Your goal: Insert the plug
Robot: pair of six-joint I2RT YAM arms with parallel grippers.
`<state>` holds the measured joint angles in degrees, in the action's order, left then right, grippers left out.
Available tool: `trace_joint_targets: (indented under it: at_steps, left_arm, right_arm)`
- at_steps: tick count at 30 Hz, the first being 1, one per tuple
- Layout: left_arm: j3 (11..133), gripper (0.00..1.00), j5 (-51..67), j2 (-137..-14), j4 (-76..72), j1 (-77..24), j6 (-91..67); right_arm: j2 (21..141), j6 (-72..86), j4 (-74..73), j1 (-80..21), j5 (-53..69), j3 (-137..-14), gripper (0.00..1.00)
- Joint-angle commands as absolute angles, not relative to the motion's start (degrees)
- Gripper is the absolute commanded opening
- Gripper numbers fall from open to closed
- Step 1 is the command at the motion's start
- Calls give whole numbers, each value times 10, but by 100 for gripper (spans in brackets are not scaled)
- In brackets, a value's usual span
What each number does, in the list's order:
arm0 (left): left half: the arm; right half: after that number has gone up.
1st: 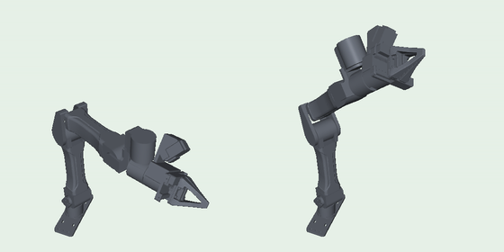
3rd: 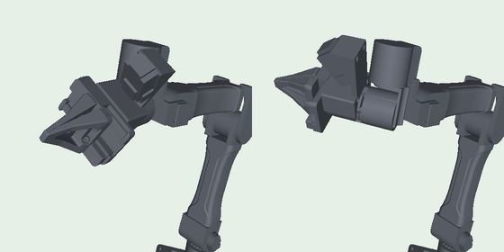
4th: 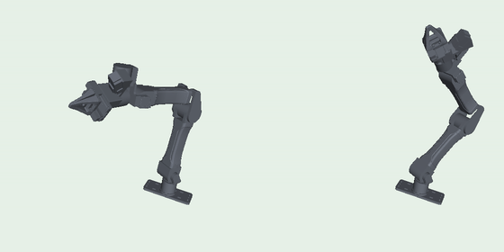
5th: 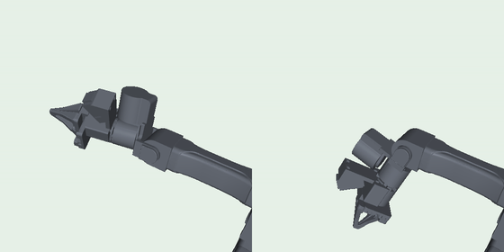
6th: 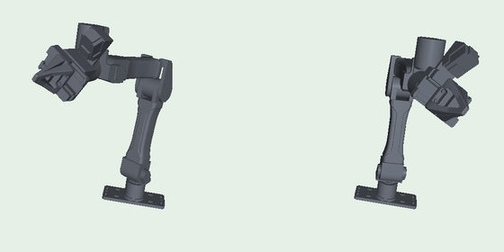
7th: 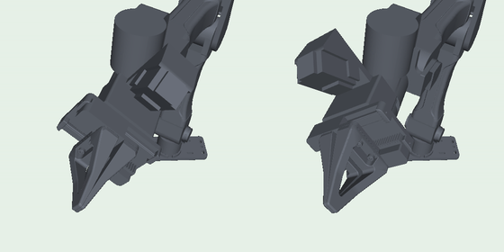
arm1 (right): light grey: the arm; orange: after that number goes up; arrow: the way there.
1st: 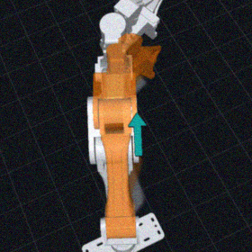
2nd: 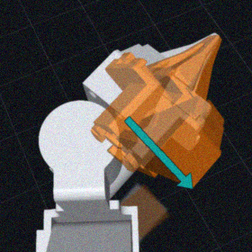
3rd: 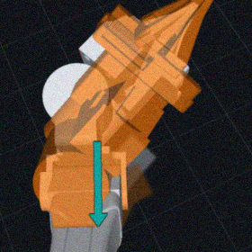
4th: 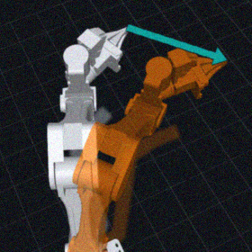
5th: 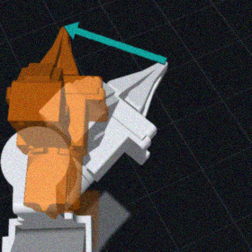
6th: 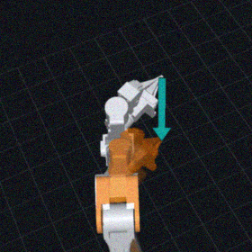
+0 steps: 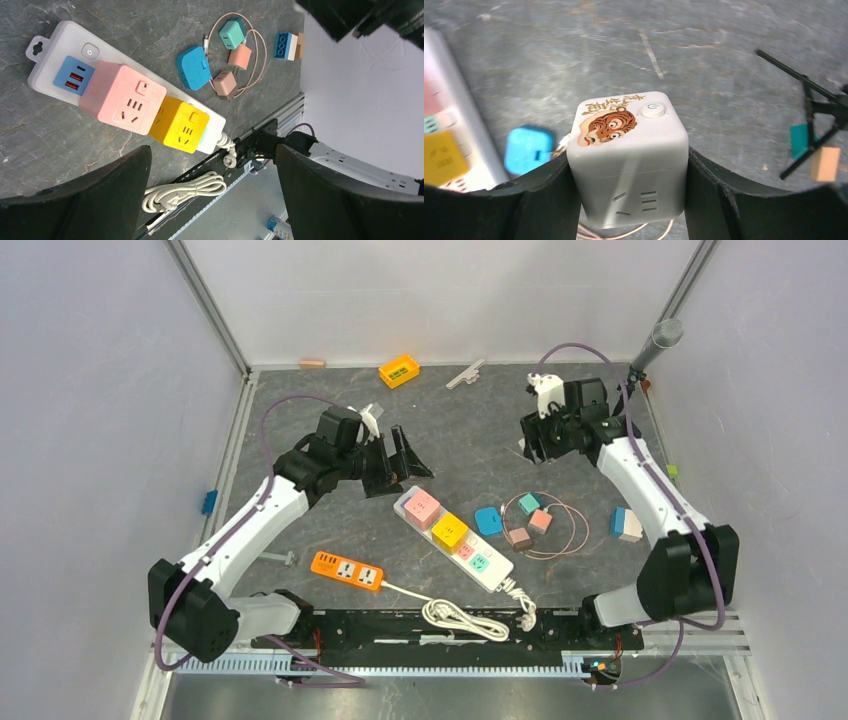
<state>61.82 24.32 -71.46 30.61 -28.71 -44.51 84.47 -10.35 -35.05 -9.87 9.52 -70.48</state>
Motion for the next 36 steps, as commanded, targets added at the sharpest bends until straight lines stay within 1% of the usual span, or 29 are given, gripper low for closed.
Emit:
trace_joint_targets:
  at_steps: [1, 10, 16, 23, 32, 36]
  left_arm:
    - [641, 100, 258, -687, 321, -282, -442]
    - [606, 100, 285, -662, 323, -282, -468]
    - [558, 100, 350, -658, 286, -283, -507]
    - [508, 100, 430, -657, 181, -293, -585]
    - [514, 100, 453, -668, 179, -332, -597]
    - [513, 100, 424, -673, 226, -346, -587]
  right_arm:
    - [781, -108, -358, -154, 170, -664, 13]
    - [671, -50, -312, -281, 216, -582, 12]
    - [645, -22, -293, -342, 247, -565, 1]
    - [658, -3, -282, -427, 235, -579, 0]
    - [701, 27, -255, -523, 192, -608, 0]
    - [715, 31, -251, -540, 178, -626, 0]
